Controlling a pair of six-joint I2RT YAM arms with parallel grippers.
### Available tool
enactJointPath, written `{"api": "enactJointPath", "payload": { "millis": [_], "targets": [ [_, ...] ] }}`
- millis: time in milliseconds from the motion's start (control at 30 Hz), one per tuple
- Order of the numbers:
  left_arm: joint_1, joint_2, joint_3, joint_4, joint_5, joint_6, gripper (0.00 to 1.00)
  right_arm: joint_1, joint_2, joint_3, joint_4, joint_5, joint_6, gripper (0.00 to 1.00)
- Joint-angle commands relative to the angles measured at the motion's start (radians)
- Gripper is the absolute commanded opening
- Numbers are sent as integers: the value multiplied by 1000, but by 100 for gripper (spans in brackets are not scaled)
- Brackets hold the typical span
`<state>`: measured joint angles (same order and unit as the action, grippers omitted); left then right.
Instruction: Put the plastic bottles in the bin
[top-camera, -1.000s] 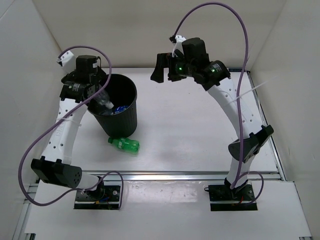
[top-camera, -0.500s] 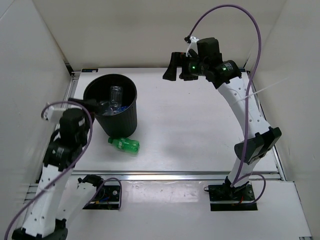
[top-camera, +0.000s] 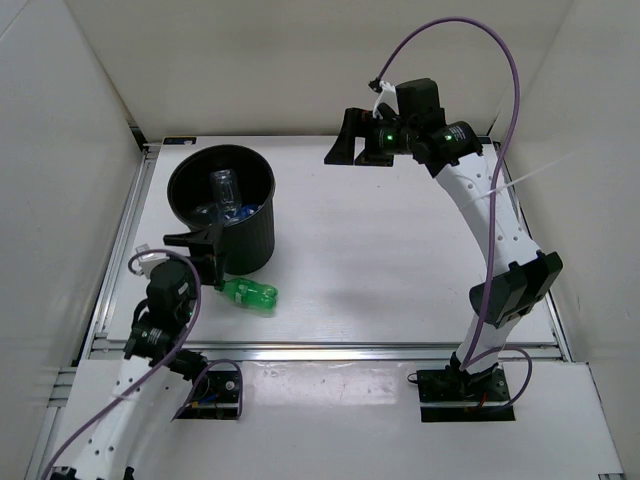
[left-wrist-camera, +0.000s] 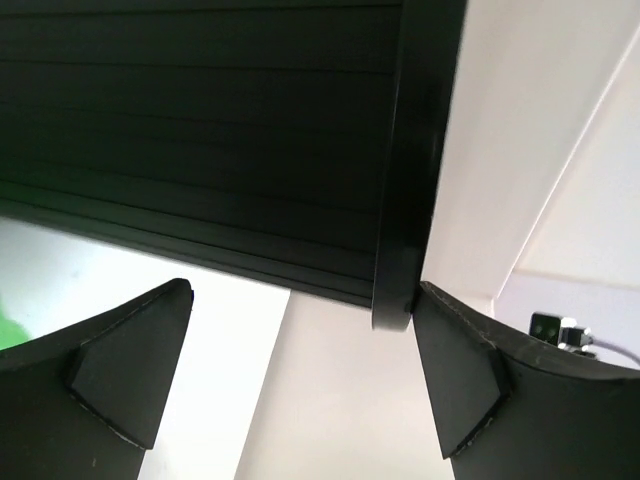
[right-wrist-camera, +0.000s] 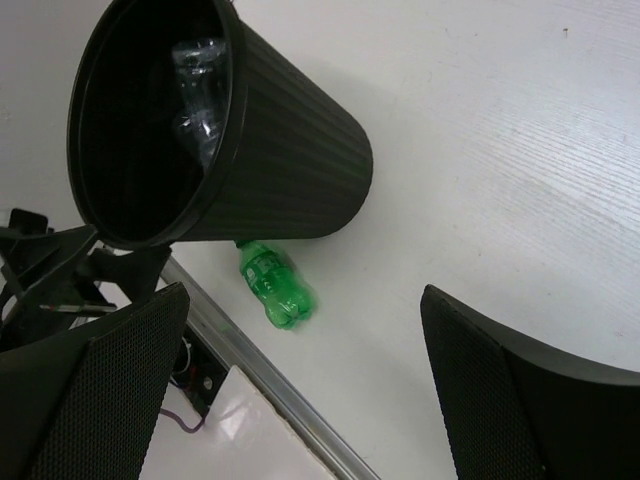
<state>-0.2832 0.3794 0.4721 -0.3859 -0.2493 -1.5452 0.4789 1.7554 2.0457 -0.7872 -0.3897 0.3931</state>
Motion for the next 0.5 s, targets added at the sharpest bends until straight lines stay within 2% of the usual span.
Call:
{"api": "enactJointPath", "payload": {
  "millis": [0,100,300,467],
  "targets": [
    [-2,186,-44,-148,143,79,100,-10,-13,-2,26,-46,10,100],
    [-2,265,-9,-148,157,126,100,-19,-4,-2,26,-46,20,100],
    [-25,228,91,-148,29,201,100,-37,-23,-41,36,-46,20,100],
    [-34,199,210,-148,8,315,100,-37,-23,-41,36,-66,10,100]
  ]
}}
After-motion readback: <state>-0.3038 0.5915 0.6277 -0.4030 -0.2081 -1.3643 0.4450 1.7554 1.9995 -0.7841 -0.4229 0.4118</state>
